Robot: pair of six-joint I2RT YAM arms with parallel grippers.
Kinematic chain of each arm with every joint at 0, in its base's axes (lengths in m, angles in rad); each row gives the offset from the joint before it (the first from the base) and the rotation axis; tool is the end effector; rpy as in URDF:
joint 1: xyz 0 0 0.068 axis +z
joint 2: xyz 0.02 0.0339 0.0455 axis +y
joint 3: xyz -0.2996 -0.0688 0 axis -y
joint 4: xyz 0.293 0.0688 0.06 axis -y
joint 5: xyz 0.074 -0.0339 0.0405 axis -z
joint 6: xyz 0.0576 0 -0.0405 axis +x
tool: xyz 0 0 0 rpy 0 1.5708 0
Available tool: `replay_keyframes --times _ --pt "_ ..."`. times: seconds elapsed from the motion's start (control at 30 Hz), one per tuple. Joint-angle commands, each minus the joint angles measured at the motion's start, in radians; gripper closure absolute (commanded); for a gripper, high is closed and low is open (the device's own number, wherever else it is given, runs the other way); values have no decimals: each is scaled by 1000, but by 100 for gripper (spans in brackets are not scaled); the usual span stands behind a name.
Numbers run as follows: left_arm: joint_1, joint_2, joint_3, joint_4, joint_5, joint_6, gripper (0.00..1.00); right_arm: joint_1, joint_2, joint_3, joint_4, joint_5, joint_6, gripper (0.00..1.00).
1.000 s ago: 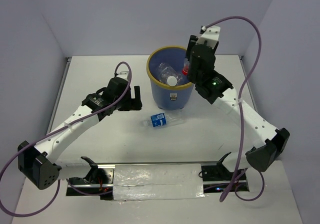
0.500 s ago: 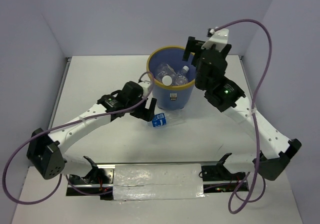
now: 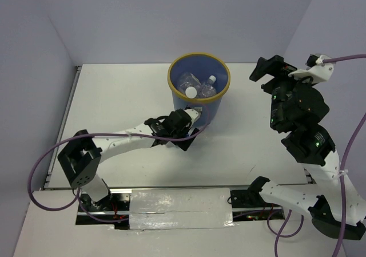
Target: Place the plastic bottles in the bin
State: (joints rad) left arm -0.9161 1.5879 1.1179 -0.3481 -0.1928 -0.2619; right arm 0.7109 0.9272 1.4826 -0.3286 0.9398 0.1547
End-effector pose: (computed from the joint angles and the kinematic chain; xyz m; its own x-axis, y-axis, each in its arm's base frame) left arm 0.2540 -0.3128 0.2386 -0.6102 0.3776 -0.6965 0.5599 0.8275 -0.0419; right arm 0.1537 0.0710 0.5829 0.2009 0.2930 -0.9348 0.1825 0.9263 0.3295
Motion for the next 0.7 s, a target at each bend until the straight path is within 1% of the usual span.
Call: replay_keyframes --times 0.0,0.13,0.27,0.43,0.6,0.67 --pt "-15 55 -1 99 -157 56 1 4 -5 -39 -99 30 58 0" --pt "-17 115 -16 156 -223 98 1 5 -28 -65 -139 36 86 0" --pt "-18 178 -29 187 -201 105 1 4 -44 -76 -165 39 100 0" --pt "-65 169 -67 189 -186 67 3 4 -48 -77 -179 47 103 0" --pt "-134 144 -98 176 -191 12 10 4 -36 -74 -179 39 109 0" --pt "-156 150 -92 169 -207 3 17 4 -31 -71 -179 37 111 0"
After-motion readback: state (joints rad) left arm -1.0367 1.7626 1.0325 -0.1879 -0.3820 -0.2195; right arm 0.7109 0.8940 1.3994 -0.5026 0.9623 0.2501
